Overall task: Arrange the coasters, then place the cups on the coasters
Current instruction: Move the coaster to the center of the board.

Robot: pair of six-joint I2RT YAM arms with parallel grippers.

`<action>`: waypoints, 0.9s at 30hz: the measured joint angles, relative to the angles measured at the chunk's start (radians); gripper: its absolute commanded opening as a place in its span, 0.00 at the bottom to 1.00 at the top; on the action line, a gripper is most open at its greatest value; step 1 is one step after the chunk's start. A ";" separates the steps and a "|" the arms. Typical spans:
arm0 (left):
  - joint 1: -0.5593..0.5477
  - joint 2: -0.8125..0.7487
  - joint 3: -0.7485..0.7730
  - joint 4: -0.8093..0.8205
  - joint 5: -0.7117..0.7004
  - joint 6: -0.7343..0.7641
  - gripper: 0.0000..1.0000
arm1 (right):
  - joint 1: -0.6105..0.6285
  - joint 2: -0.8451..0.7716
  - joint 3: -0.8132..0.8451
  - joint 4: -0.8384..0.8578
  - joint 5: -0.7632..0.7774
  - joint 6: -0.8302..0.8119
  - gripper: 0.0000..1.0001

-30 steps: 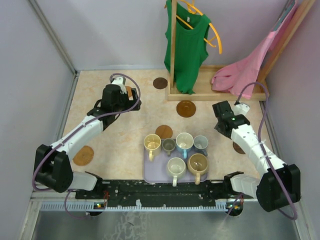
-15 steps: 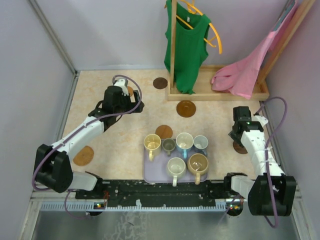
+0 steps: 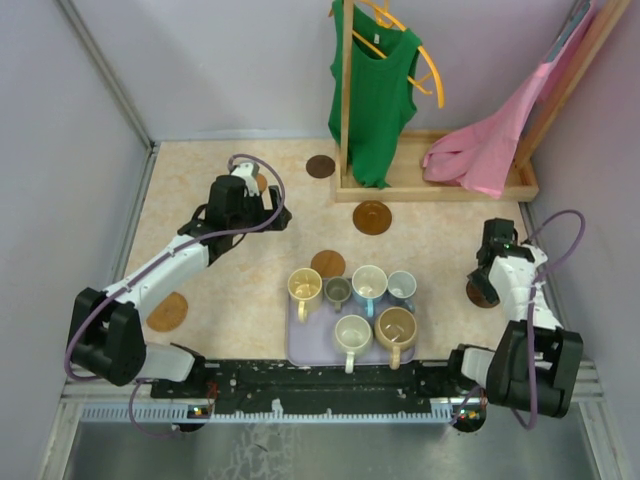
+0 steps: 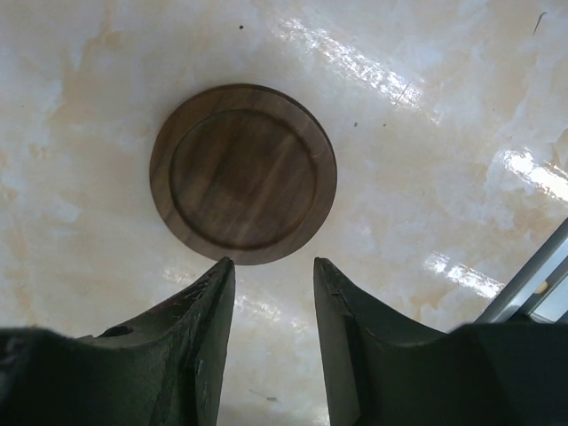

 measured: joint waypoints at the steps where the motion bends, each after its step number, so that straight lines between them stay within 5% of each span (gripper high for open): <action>1: 0.000 0.000 0.000 0.000 0.004 0.000 1.00 | -0.008 0.006 -0.006 0.007 -0.003 -0.002 0.41; 27: -0.024 0.013 0.000 -0.001 0.029 -0.016 1.00 | -0.040 0.203 -0.003 0.220 -0.104 -0.094 0.36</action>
